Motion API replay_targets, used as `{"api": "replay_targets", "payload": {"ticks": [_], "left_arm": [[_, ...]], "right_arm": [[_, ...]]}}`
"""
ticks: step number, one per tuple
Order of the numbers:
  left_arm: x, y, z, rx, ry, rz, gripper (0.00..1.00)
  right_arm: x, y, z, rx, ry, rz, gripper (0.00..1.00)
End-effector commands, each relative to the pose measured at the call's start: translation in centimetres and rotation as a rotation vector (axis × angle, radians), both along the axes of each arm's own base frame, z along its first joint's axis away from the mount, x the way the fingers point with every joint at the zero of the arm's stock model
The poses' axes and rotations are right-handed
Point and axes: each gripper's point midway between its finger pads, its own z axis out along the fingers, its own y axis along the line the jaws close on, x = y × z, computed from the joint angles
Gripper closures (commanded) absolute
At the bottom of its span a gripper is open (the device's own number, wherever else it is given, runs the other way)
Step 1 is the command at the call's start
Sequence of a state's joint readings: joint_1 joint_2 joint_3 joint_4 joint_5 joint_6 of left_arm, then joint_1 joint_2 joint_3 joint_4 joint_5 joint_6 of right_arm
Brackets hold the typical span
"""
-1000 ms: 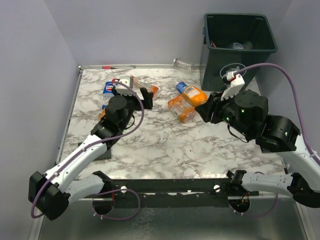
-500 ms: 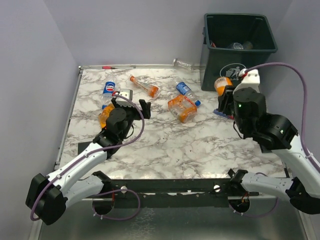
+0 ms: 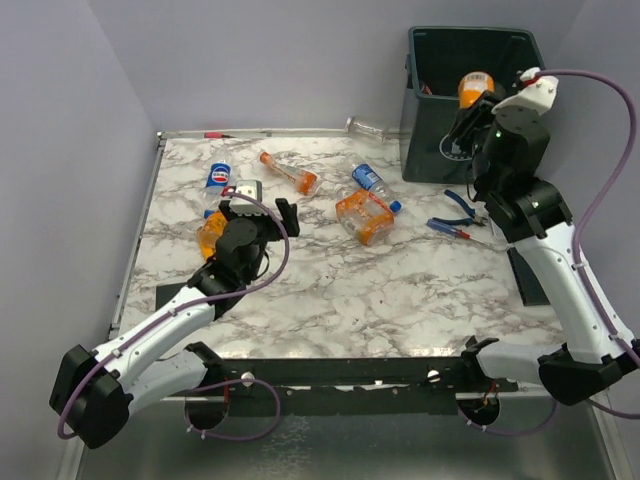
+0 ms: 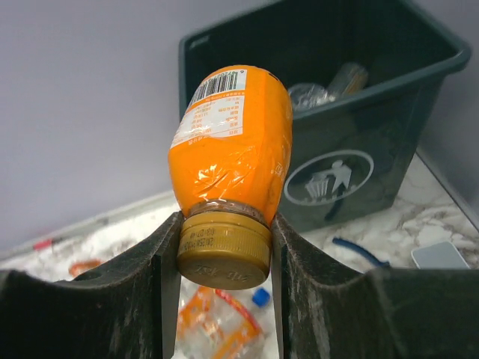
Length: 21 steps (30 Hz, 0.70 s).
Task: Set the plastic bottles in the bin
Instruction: Place the plastic bottle in the trash bin.
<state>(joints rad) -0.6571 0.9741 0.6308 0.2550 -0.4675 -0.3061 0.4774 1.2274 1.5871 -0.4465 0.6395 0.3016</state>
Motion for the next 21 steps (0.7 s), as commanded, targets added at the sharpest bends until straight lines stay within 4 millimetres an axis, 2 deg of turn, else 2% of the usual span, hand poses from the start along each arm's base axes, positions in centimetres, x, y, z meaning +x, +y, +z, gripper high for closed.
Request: {"api": "replay_targets", "payload": {"ticks": [1,8,10,15,21], "left_arm": [[-0.3,0.1,0.3,-0.004,-0.001,0.025,0.01],[-0.6,0.0,0.8,-0.008,-0.01,0.021,0.01],[-0.6,0.2,0.9,-0.011,-0.015,0.024,0.01],[-0.7,0.2,1.1,-0.016,-0.019,0.023,0.01],[-0.6,-0.1,0.6,-0.012,-0.009,0.011,0.01]], "right_arm": [[2.0,-3.0,6.7,0.155,-0.259,-0.067,1.0],[4.8,-9.5,9.9,0.253,-0.454,-0.208,1.0],[6.1,-11.1,10.1,0.273,-0.466,-0.221,1.0],[10.1,-13.3,9.1,0.355,-0.443,-0.193,1.0],[12.7,-14.2,8.6,0.424,-0.438,-0.142,1.0]]}}
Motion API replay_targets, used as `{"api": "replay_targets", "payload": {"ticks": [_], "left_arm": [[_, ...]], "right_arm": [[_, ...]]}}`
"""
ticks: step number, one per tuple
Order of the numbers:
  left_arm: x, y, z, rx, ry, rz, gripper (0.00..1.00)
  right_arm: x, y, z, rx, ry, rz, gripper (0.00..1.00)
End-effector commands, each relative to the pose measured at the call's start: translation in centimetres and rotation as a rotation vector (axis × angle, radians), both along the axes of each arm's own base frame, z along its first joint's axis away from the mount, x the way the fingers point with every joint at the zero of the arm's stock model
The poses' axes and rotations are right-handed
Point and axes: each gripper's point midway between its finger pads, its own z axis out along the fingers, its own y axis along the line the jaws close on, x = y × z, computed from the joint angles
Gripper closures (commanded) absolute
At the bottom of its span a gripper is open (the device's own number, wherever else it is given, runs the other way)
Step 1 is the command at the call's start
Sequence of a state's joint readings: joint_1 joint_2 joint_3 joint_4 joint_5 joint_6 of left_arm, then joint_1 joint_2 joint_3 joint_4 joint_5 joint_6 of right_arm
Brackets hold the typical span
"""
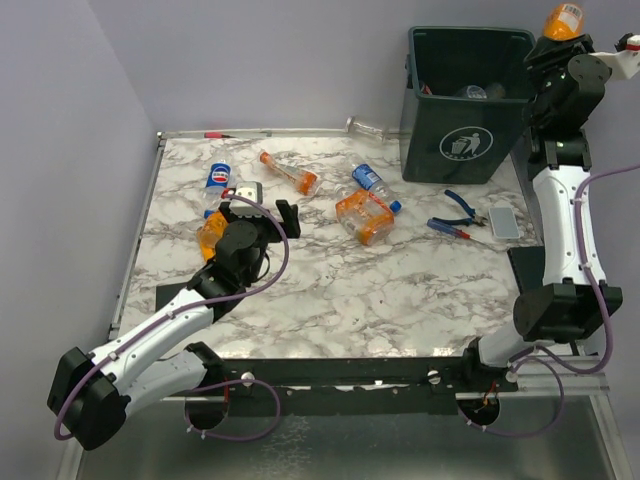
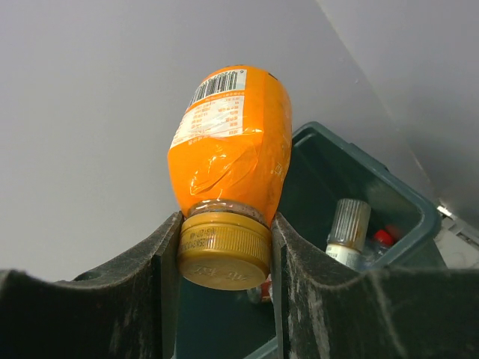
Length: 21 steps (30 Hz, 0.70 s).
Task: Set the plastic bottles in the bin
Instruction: Place the plastic bottle in the trash bin.
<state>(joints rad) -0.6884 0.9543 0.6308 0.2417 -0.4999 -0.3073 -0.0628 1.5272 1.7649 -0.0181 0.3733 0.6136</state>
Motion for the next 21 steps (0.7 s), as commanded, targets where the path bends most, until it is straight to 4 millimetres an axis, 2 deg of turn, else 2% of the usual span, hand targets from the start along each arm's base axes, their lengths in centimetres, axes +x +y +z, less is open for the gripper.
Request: {"api": "replay_targets", "payload": {"ticks": [1,5,8,15,21], "left_arm": [[0.0,0.1,0.1,-0.007,0.0,0.01,0.01],[0.1,-0.1,-0.1,-0.004,0.006,0.003,0.01],[0.1,-0.3,-0.3,-0.002,0.011,-0.003,0.01],[0.0,-0.3,-0.1,-0.007,0.008,-0.006,0.01],[0.0,-0.1,0.1,-0.011,0.001,0.0,0.01]], "right_arm": [[1.5,1.0,1.8,0.047,-0.072,0.112,1.0],[3.1,1.1,1.1,0.003,-0.018,0.138,1.0],[3.6,0.6,0.6,-0.053,-0.002,0.115,1.0],[5.8,-0.4,-4.7,-0.058,0.158,0.122,1.0],[8.7,1.7,-8.5,-0.024,0.229,0.284,0.98]]}}
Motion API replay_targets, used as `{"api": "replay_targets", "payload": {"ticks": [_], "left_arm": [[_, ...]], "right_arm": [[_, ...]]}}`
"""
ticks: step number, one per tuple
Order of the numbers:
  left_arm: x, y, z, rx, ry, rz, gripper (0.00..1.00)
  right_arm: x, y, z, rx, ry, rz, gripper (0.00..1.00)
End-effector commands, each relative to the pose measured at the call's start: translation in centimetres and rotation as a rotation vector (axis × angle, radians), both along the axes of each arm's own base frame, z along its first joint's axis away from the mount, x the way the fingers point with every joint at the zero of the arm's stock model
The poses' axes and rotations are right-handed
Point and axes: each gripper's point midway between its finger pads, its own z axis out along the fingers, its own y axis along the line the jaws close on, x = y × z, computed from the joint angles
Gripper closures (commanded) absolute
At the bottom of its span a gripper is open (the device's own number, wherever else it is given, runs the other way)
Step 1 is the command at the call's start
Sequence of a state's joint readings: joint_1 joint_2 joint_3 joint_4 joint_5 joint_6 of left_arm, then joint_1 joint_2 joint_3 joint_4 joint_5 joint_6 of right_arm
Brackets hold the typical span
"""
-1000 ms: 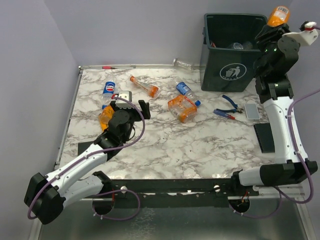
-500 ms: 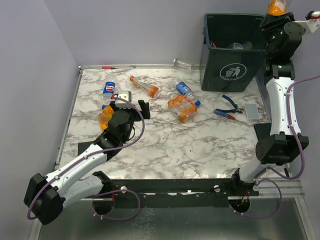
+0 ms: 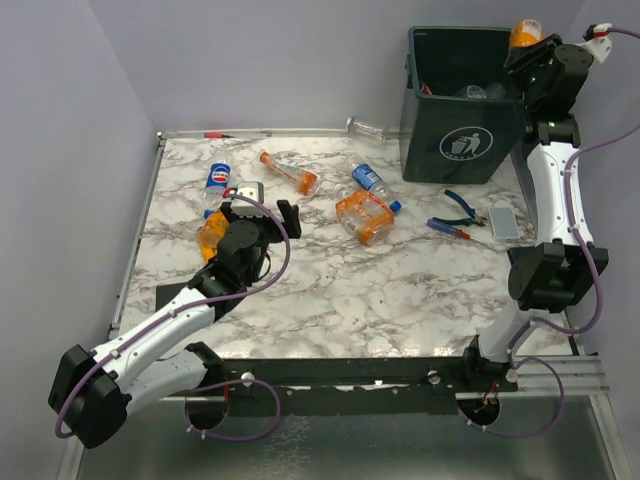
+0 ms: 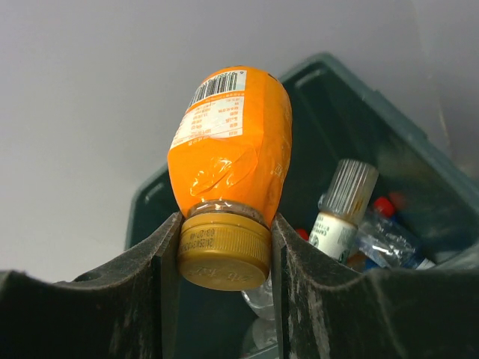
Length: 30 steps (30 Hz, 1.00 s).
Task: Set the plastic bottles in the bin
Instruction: Place the plastic bottle in the trash bin.
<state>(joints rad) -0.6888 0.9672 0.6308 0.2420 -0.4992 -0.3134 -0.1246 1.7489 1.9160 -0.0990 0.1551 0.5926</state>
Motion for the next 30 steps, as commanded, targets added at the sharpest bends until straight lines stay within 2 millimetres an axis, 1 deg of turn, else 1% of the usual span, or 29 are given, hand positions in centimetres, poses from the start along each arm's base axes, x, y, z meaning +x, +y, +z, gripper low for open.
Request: {"api": "replay_targets", "payload": {"ticks": [1,2,5,8,11,14,15,17,18,19,20,23,25,28,30], "left_arm": [[-0.1,0.0,0.5,-0.011,-0.009,0.001,0.01],[-0.1,0.0,0.4,-0.009,-0.007,0.0,0.01],[-0.1,0.1,0.2,0.0,-0.004,0.004,0.01],[0.0,0.0,0.2,0.002,-0.003,0.003,0.01],[0.0,0.0,0.2,0.002,-0.002,0.003,0.01],[0.0,0.0,0.1,0.0,-0.001,0.004,0.01],[0.0,0.0,0.1,-0.001,0.0,0.004,0.01],[0.0,0.0,0.0,0.0,0.001,0.004,0.01],[0.0,0.0,0.0,0.001,0.001,0.004,0.01],[0.0,0.0,0.0,0.001,0.001,0.004,0.01],[0.0,0.0,0.0,0.002,0.001,0.004,0.01],[0.0,0.0,0.0,0.003,0.0,0.004,0.01],[0.0,0.1,0.0,0.005,0.0,0.006,0.01],[0.0,0.1,0.0,0.005,0.0,0.007,0.01],[0.0,0.1,0.0,0.004,0.001,0.007,0.01]], "right_arm": [[2.0,2.0,-3.0,0.026,0.074,0.14,0.97],[2.3,2.5,-3.3,0.034,0.075,0.174,0.97],[2.9,3.3,-3.7,0.052,0.083,0.217,0.97],[3.3,3.7,-4.1,0.053,0.105,0.245,0.95],[3.2,3.7,-4.6,0.047,0.123,0.248,0.93],[3.0,3.9,-5.3,0.038,0.139,0.255,0.88],[2.9,3.9,-5.6,0.039,0.146,0.259,0.83],[2.8,4.2,-6.0,0.04,0.153,0.274,0.66],[2.8,4.3,-6.1,0.04,0.156,0.278,0.59],[2.7,4.3,-6.2,0.044,0.16,0.279,0.52],[2.6,4.3,-6.4,0.048,0.163,0.28,0.48],[2.4,4.3,-6.6,0.056,0.172,0.275,0.37],[2.2,4.6,-6.3,0.057,0.164,0.288,0.32],[1.7,5.1,-5.2,0.055,0.133,0.31,0.21],[1.1,5.5,-3.9,0.054,0.099,0.327,0.18]]}}
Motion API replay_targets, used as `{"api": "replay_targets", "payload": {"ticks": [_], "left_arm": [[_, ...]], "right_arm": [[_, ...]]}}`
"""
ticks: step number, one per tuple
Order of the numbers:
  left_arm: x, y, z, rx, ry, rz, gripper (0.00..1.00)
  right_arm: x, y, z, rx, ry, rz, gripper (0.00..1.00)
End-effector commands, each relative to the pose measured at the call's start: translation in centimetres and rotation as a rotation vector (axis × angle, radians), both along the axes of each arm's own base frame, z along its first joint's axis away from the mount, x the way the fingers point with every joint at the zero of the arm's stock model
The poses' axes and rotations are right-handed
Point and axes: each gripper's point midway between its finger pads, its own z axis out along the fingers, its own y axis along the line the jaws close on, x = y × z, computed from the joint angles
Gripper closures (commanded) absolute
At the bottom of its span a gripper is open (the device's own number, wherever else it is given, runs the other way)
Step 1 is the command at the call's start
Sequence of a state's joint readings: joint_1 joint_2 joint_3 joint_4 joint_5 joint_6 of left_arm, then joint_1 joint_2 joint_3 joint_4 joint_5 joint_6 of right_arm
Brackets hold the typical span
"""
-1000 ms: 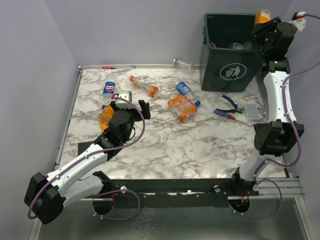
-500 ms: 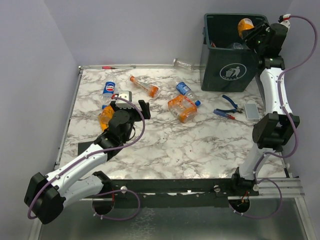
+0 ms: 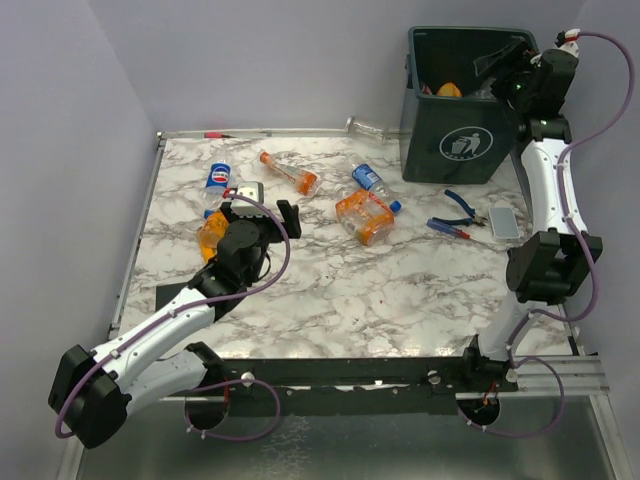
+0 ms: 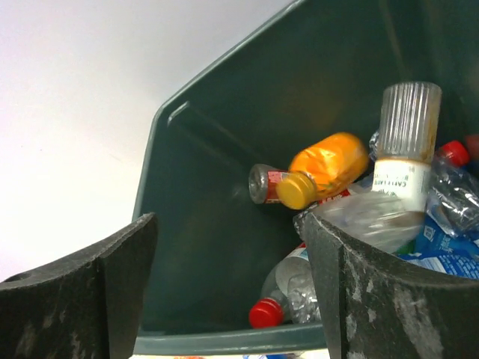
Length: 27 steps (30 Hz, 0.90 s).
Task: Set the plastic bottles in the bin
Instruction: Place the plastic bottle in the trash bin, then pick up the plastic bottle at the center of the board.
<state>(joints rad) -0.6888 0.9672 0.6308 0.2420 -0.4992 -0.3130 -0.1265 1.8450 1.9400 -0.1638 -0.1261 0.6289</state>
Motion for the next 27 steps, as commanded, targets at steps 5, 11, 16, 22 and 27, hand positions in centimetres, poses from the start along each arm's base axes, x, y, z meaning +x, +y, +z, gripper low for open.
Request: {"api": "replay_targets", "payload": {"ticks": [5,11,16,22,27], "left_arm": [[0.1,0.0,-0.1,0.0,0.003,0.006,0.01],[0.2,0.3,0.0,0.004,0.003,0.023,0.01],[0.2,0.9,0.0,0.013,0.004,0.057,0.01],[0.5,2.0,-0.4,0.03,0.022,0.123,0.01],[1.3,3.1,-2.6,0.186,0.105,0.198,0.01]], "right_arm": [[-3.9,3.7,7.1,-0.011,-0.154,0.098,0.16],[-9.2,10.6,12.3,-0.084,-0.309,0.191,0.16],[-15.7,16.8,11.5,-0.074,-0.359,0.326,0.17],[-22.3,22.3,0.3,0.011,-0.181,0.493,0.19],[-26.4,23.8,-13.0,0.063,0.13,0.563,0.21]]}}
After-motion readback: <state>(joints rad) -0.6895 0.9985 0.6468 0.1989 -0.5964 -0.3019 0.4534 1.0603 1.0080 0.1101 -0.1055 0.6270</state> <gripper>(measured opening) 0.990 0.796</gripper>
